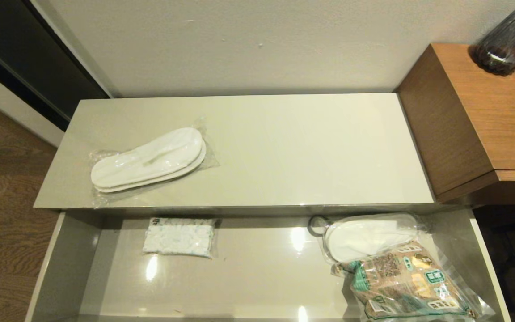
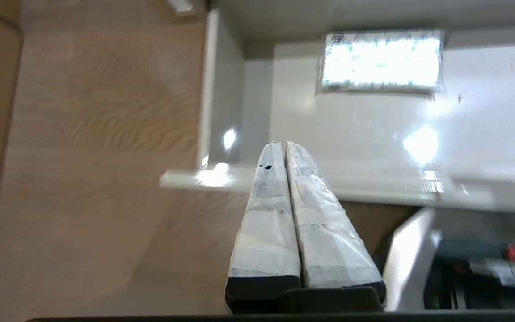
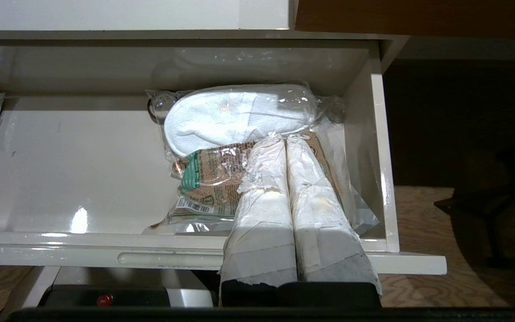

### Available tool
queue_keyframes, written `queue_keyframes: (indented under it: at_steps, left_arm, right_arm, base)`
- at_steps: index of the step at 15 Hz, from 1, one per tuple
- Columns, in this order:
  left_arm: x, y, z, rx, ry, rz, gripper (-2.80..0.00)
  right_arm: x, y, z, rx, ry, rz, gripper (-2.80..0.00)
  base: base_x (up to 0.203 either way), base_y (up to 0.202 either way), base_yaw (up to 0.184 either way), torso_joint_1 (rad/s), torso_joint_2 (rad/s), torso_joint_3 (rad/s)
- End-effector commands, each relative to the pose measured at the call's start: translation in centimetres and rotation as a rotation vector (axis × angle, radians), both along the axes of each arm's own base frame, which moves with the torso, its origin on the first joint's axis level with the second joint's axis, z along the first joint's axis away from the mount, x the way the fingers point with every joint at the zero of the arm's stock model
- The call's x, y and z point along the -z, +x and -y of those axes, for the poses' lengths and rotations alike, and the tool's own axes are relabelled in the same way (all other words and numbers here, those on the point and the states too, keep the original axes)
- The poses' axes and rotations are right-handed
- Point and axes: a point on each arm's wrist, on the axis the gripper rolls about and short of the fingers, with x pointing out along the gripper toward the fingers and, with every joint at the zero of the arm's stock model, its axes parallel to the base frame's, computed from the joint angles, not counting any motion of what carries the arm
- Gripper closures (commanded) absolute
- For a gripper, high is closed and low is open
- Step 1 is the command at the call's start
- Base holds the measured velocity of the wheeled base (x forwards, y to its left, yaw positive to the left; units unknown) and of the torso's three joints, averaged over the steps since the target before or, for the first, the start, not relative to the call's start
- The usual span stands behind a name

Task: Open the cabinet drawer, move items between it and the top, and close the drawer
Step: Close the drawer

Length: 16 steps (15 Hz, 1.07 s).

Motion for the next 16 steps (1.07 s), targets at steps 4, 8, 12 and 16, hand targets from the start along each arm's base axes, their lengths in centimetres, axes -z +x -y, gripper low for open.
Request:
queue_keyframes:
  at_steps: [4, 8, 12, 16]
  left_arm:
    - [1.5, 2.8, 0.4, 0.180, -0.173, 0.302, 0.00]
    - [2.0, 2.9, 0.5, 0.209, -0.006, 0.237, 0.00]
    - [2.5, 2.9, 0.5, 0.206, -0.169, 0.202, 0.00]
    - [2.6, 2.9, 0.5, 0.209, -0.170, 0.199, 0.00]
  right_arm:
    - [0.0, 0.0, 0.0, 0.000, -0.001, 0.000, 0.00]
    - [0.0, 0.0, 0.0, 0.001, -0.001, 0.000, 0.00]
    - [0.0, 0.0, 0.0, 0.001, -0.001, 0.000, 0.00]
    - [0.0, 0.0, 0.0, 0.000, -0.001, 0.000, 0.00]
  base:
    - [0.000, 0.000, 0.000, 0.000, 0.00, 0.000]
    - [0.000, 0.000, 0.000, 0.000, 0.00, 0.000]
    - [0.000, 0.000, 0.000, 0.000, 0.00, 0.000]
    - [0.000, 0.000, 0.000, 0.000, 0.00, 0.000]
